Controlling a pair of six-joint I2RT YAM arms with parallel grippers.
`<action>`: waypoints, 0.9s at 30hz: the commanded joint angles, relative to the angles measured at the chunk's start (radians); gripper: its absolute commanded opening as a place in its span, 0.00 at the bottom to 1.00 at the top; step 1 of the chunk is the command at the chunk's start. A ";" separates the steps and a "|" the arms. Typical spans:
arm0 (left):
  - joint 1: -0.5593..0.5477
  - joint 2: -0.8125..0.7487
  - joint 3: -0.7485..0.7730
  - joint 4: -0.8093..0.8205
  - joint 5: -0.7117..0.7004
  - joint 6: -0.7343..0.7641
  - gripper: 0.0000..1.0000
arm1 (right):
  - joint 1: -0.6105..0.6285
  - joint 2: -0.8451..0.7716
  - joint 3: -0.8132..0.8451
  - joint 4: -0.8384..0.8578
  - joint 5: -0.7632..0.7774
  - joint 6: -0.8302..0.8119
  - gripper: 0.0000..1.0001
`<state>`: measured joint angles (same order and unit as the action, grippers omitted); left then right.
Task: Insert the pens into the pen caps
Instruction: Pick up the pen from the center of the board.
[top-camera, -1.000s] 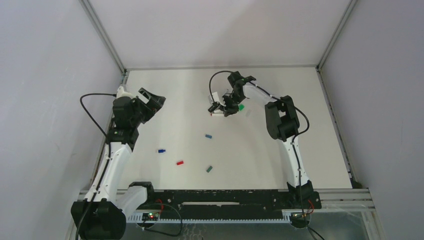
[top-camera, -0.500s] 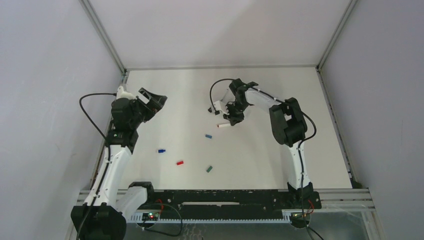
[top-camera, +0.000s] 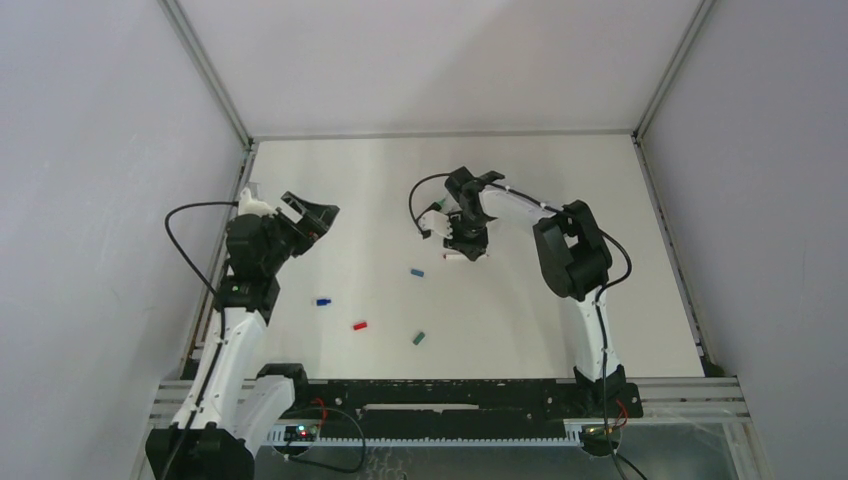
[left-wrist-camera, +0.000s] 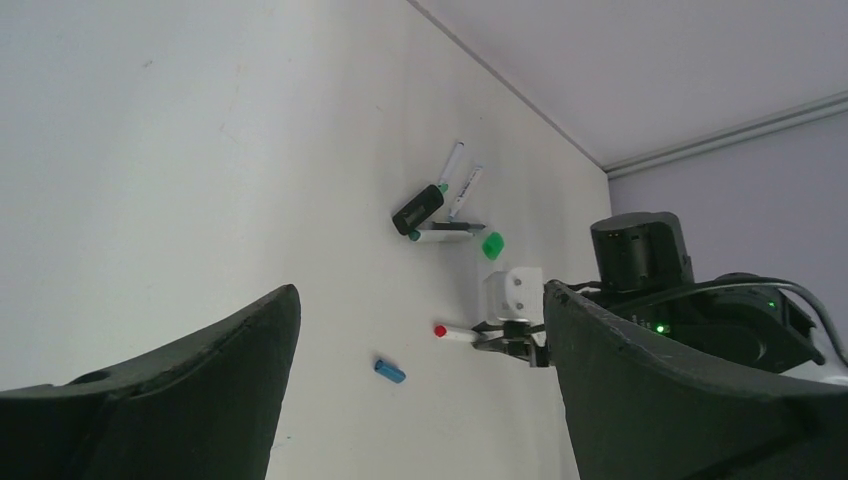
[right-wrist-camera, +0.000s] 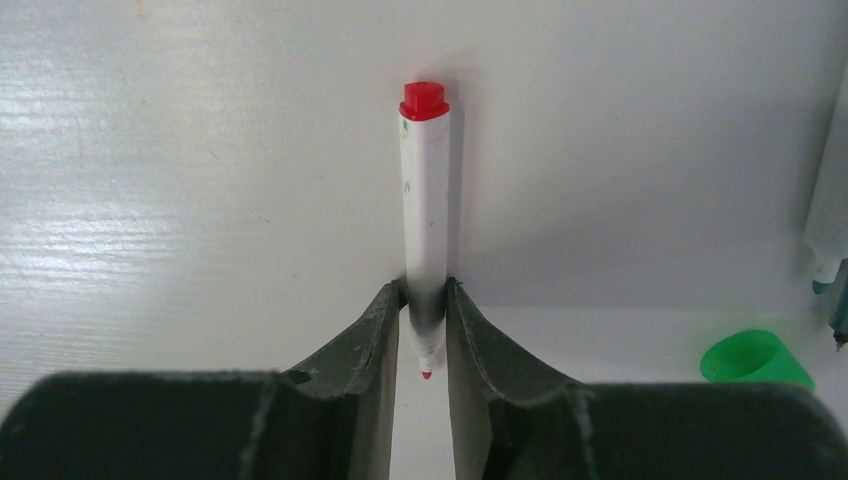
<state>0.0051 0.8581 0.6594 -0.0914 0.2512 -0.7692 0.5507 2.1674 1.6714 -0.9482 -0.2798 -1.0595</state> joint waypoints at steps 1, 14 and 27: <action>0.003 -0.050 -0.025 0.041 0.018 -0.036 0.94 | 0.039 0.020 0.003 -0.009 0.066 0.120 0.31; -0.058 -0.107 -0.029 -0.024 0.000 -0.061 0.92 | 0.099 0.098 0.109 0.004 0.023 0.196 0.37; -0.069 -0.285 -0.170 0.020 0.078 -0.047 0.93 | 0.157 0.143 0.063 -0.032 0.156 0.191 0.22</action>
<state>-0.0547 0.6388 0.5552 -0.1135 0.2871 -0.8204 0.6922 2.2517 1.7996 -0.9768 -0.1413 -0.8795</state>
